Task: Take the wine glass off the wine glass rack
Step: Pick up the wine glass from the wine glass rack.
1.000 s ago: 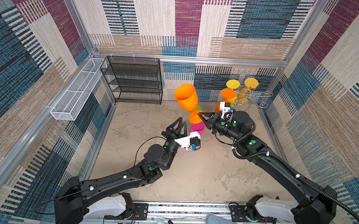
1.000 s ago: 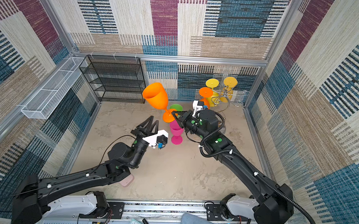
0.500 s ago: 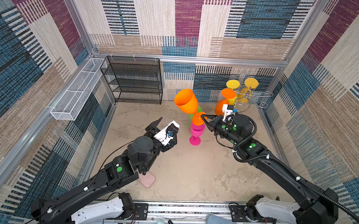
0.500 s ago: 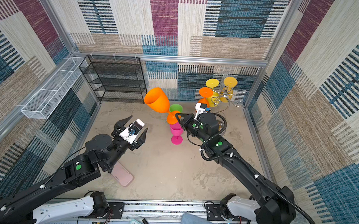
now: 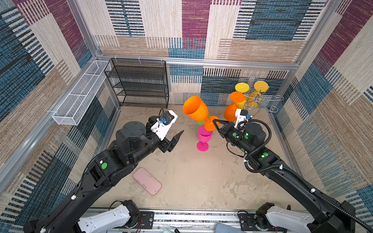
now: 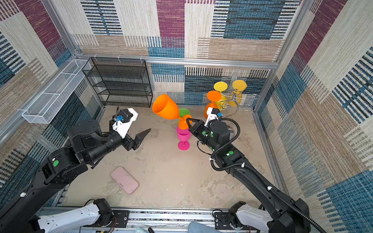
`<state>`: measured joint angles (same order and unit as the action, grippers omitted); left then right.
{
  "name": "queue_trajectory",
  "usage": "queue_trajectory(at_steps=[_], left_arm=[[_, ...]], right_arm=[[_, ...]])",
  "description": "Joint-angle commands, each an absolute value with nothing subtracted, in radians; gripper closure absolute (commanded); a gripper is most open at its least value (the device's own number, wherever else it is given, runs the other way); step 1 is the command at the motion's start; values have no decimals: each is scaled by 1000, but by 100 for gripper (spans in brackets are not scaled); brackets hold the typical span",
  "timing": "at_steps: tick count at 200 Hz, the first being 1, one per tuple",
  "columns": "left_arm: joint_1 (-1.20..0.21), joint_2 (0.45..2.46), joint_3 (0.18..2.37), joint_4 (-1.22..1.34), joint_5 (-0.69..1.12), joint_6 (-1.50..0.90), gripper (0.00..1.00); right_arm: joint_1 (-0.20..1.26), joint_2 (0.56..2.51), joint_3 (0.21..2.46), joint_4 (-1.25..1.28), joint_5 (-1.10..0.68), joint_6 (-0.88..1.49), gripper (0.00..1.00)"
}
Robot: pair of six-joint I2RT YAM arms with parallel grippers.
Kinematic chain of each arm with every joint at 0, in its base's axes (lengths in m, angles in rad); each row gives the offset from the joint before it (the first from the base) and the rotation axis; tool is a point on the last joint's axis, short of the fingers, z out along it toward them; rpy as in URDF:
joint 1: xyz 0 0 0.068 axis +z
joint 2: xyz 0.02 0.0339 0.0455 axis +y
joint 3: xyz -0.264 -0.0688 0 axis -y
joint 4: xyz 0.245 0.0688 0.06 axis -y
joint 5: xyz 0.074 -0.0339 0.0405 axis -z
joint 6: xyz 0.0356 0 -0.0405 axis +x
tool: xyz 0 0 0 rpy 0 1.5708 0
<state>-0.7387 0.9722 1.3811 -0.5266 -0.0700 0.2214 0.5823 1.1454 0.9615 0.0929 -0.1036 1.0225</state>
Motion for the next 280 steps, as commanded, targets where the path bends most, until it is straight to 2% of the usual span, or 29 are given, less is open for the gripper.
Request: queue_trajectory(at_steps=[1,119,152,221,255,280], left_arm=[[-696,1002,1427,-556,151,148,22],[-548,1208,1633,-571,426,191,32],[-536,1255,1664,-593,495,209,39],[-536,1300,1666,-605,531,211,47],[-535,1313,1654,-575,546,193,55],[-537,1323,1654,-569,555,188,67]], right_arm=[[582,1140,956,160,-90,999,100],[582,1141,939,164,-88,956,100],[582,1152,937,169,-99,957,100],[581,1162,943,166,-96,952,100],[581,1166,946,160,-92,951,100],[580,1170,947,158,-87,950,100]])
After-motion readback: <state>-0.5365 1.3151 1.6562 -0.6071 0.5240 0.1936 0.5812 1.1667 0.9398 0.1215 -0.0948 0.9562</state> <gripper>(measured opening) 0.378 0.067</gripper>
